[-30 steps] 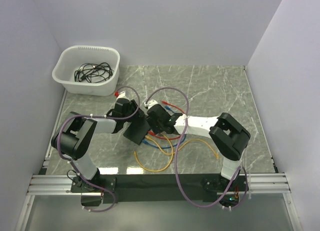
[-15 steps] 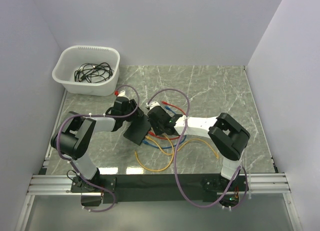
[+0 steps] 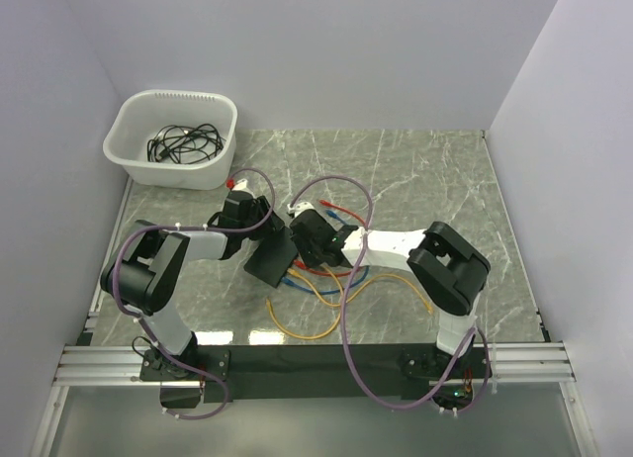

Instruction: Insert the plug into the switch port

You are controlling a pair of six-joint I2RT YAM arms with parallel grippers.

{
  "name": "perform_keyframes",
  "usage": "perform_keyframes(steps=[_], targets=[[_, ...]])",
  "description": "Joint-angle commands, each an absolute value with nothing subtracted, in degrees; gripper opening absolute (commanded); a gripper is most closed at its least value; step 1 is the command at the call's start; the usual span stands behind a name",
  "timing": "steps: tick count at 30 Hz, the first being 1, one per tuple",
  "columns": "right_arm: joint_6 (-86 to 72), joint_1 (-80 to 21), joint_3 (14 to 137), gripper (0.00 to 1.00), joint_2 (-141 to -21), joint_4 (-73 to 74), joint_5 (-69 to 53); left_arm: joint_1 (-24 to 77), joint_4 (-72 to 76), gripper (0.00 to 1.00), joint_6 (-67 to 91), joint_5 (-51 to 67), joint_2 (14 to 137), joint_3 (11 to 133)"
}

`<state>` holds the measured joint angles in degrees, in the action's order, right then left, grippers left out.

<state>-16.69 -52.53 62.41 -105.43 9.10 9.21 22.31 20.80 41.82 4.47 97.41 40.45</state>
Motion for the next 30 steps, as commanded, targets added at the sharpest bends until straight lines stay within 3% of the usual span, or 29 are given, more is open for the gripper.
perform_keyframes(steps=[1,7,14,17,30], targets=[[-17.1,-52.7,63.6,0.33,-109.9,13.9,8.3,22.2,14.2,0.51,39.1,5.6,99.9,37.8],[-17.0,-52.8,64.4,0.33,-110.7,14.4,8.6,22.2,15.4,0.52,39.1,7.3,100.7,37.4],[-16.8,-52.8,64.6,0.07,-110.4,14.2,8.7,22.2,17.6,0.52,39.6,8.6,100.9,36.0],[-16.8,-52.8,65.3,0.02,-110.7,13.9,8.6,22.7,20.8,0.52,41.0,11.8,103.4,34.7],[-16.4,-52.2,71.1,0.00,-109.3,9.9,12.8,30.4,30.8,0.51,46.8,12.1,108.8,27.5]])
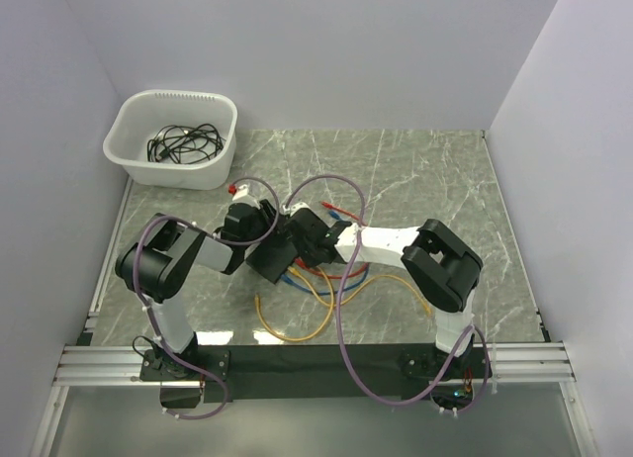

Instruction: Insert the plug into the switch port

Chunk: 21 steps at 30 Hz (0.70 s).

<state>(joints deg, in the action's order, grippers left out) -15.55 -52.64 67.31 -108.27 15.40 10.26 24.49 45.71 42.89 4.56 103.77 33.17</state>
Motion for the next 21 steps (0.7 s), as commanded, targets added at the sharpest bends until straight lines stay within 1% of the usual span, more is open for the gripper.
perform_keyframes(steps=[1,6,11,16,21], targets=[[-16.4,-51.9,71.7,0.00,-109.3,9.4,12.8,30.9,32.0,0.51,47.7,12.0,109.0,27.2],[-14.8,-49.6,79.4,0.00,-112.1,6.9,12.5,34.4,33.6,0.51,49.5,11.6,110.0,26.3],[-11.6,-49.5,82.3,0.00,-112.8,2.6,9.3,35.2,31.5,0.50,48.9,10.4,110.0,28.1],[-10.4,-49.5,81.0,0.00,-111.8,2.2,7.3,35.2,25.3,0.50,46.8,8.7,108.6,32.9],[-12.7,-49.4,77.0,0.00,-110.6,2.4,10.0,33.3,18.0,0.51,43.3,5.4,109.9,40.4]])
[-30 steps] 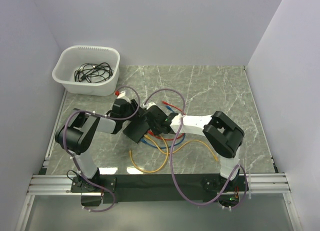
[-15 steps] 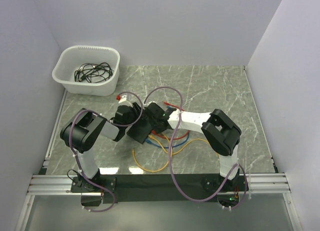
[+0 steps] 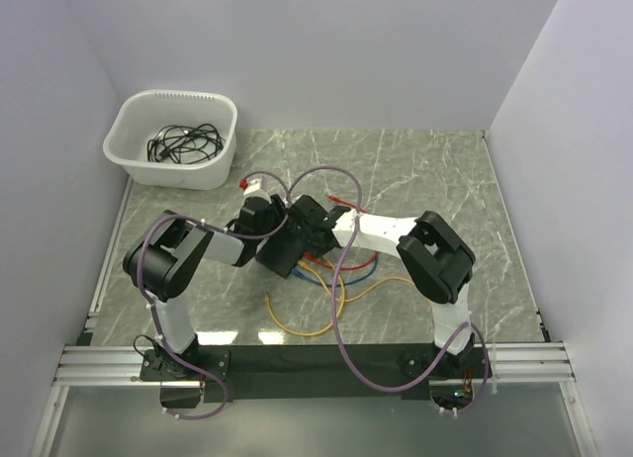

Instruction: Insert the plug into the switch port

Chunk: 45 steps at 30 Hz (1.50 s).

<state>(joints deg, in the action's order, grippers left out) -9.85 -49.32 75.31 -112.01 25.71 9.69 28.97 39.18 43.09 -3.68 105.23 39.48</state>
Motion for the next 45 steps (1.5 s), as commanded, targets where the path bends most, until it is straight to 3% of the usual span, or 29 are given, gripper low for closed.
perform_keyframes(steps=[1,7,25,31,37,45], targets=[[-13.1,-49.5,76.2,0.00,-110.7,2.2,10.5,32.8,16.9,0.51,42.6,5.7,110.8,42.7],[-20.8,-47.8,83.7,0.00,-116.5,8.5,16.8,29.5,14.8,0.51,40.0,9.3,114.5,53.0],[-42.4,-45.4,97.9,0.00,-125.4,15.8,21.2,17.7,-12.6,0.55,31.0,7.9,124.6,89.7],[-41.0,-45.1,97.0,0.00,-124.9,14.5,20.8,16.9,-13.7,0.58,29.5,7.1,122.9,92.3],[-39.3,-45.1,89.8,0.30,-119.2,12.7,22.5,16.1,-13.4,0.60,29.5,6.8,120.0,92.5],[-36.2,-45.3,75.0,0.48,-109.5,4.3,19.9,15.2,-12.7,0.61,29.1,3.3,113.3,92.3]])
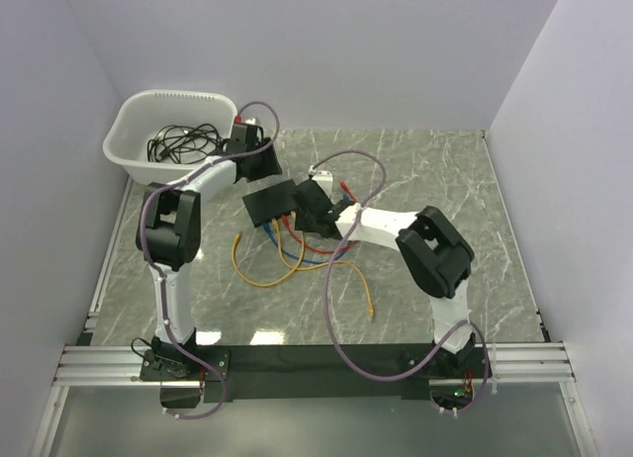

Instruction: Insert the plug into the switch port

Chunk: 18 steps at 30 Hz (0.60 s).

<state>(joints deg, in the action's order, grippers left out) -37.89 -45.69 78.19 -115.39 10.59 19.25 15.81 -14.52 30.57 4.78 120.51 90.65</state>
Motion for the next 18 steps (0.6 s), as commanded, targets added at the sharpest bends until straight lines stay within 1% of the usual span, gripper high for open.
perform_keyframes(steps=[1,2,5,7,11,12,14,15,16,17,18], targets=[[-35.6,-45.4,74.4,0.50,-108.5,3.2,19.3,15.1,-12.9,0.61,29.1,3.1,112.6,92.5],[-35.0,-45.4,74.0,0.54,-106.7,2.9,18.9,15.1,-13.1,0.61,29.1,2.6,111.9,92.7],[-33.2,-46.3,73.0,0.56,-102.6,2.9,18.9,15.1,-13.4,0.61,29.4,1.8,107.9,92.6],[-32.3,-46.8,71.0,0.56,-99.9,2.3,19.4,15.1,-12.6,0.61,29.7,0.5,102.6,89.9],[-29.9,-49.2,65.6,0.56,-89.9,0.1,20.1,15.1,-7.7,0.60,30.8,-2.5,89.5,78.1],[-28.5,-50.5,63.6,0.56,-88.2,0.1,20.4,15.1,-6.3,0.60,31.2,-3.9,83.2,71.2],[-27.3,-52.5,61.7,0.56,-83.0,-1.3,22.0,15.1,-3.1,0.61,32.3,-5.9,76.8,64.2],[-26.1,-54.6,60.4,0.56,-81.3,-1.2,22.6,15.1,-2.5,0.61,32.8,-6.6,70.9,57.7],[-25.8,-55.7,59.8,0.56,-79.6,-0.5,23.9,15.1,-2.0,0.61,33.0,-8.2,68.0,54.6],[-25.4,-56.9,58.5,0.56,-76.6,-0.4,24.9,15.1,-1.8,0.60,34.0,-9.5,65.2,49.0],[-24.8,-59.4,57.7,0.56,-74.8,-0.4,25.7,15.2,-1.6,0.60,34.5,-13.3,59.5,46.1]])
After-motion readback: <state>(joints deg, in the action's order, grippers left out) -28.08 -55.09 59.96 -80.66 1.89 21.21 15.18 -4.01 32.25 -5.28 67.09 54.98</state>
